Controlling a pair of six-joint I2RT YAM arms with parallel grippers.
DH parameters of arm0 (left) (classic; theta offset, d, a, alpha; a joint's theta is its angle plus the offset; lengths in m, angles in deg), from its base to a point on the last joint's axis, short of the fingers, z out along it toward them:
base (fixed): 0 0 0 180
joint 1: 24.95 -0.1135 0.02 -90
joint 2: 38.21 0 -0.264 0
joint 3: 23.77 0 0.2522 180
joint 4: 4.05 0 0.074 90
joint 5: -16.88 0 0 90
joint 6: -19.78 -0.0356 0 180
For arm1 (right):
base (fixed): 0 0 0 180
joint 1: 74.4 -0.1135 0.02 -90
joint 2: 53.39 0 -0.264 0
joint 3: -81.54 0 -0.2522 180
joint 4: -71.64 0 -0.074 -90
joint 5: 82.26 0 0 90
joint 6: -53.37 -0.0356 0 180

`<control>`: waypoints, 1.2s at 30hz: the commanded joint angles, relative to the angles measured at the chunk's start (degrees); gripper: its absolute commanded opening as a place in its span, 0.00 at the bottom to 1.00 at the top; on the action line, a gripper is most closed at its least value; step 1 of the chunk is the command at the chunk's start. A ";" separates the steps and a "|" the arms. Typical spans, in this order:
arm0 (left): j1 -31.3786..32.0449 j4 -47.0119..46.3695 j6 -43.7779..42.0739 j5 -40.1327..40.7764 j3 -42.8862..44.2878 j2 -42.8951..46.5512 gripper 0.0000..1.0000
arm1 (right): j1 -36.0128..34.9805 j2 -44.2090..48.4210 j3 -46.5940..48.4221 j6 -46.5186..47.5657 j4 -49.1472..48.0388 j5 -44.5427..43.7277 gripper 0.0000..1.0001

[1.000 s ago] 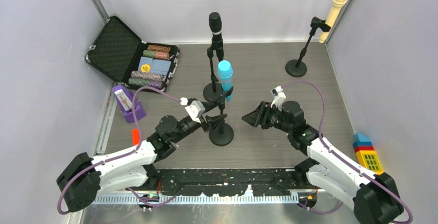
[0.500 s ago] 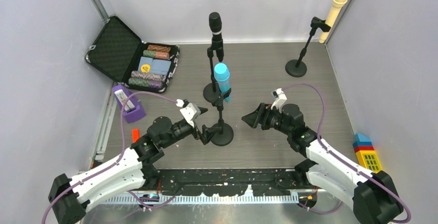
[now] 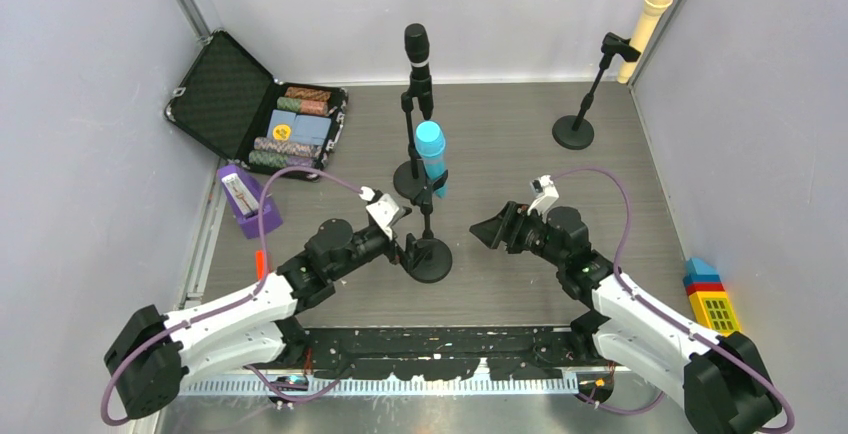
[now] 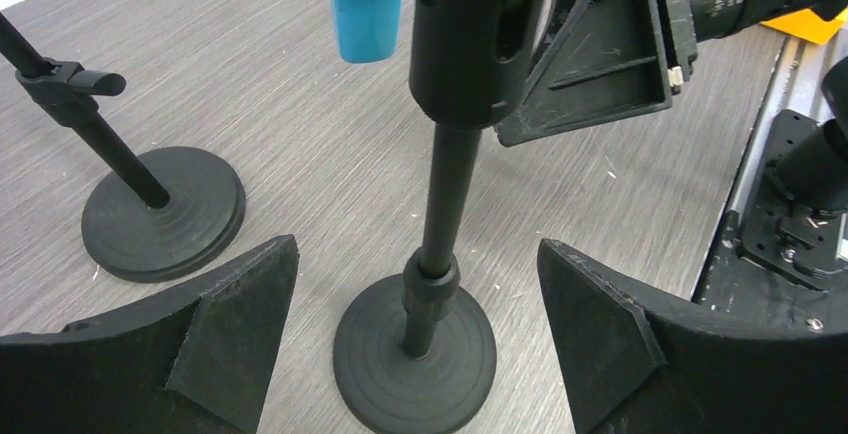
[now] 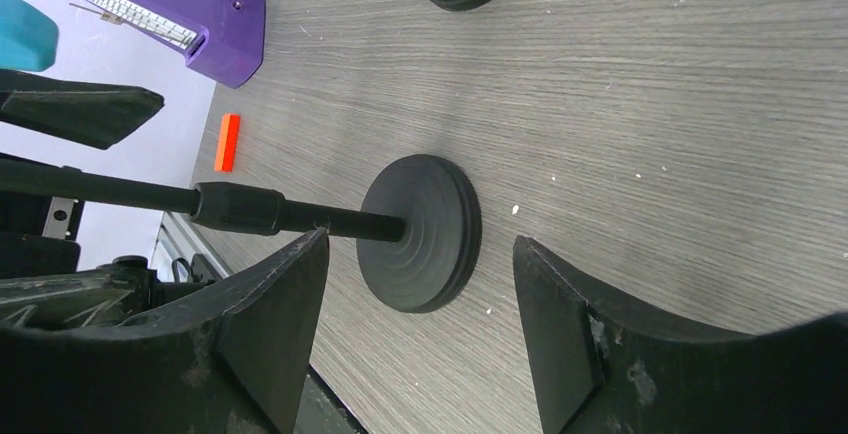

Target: Remove the microphone from the stand

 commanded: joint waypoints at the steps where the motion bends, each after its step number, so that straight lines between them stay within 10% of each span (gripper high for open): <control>1: -0.18 -8.36 0.44 2.22 2.84 -3.20 0.92 | -0.36 -1.09 -0.14 -2.19 -3.18 0.32 0.73; 36: -0.16 -31.88 -9.04 -5.45 1.66 -13.89 0.00 | -1.16 -2.96 -0.20 6.30 -11.84 6.08 0.58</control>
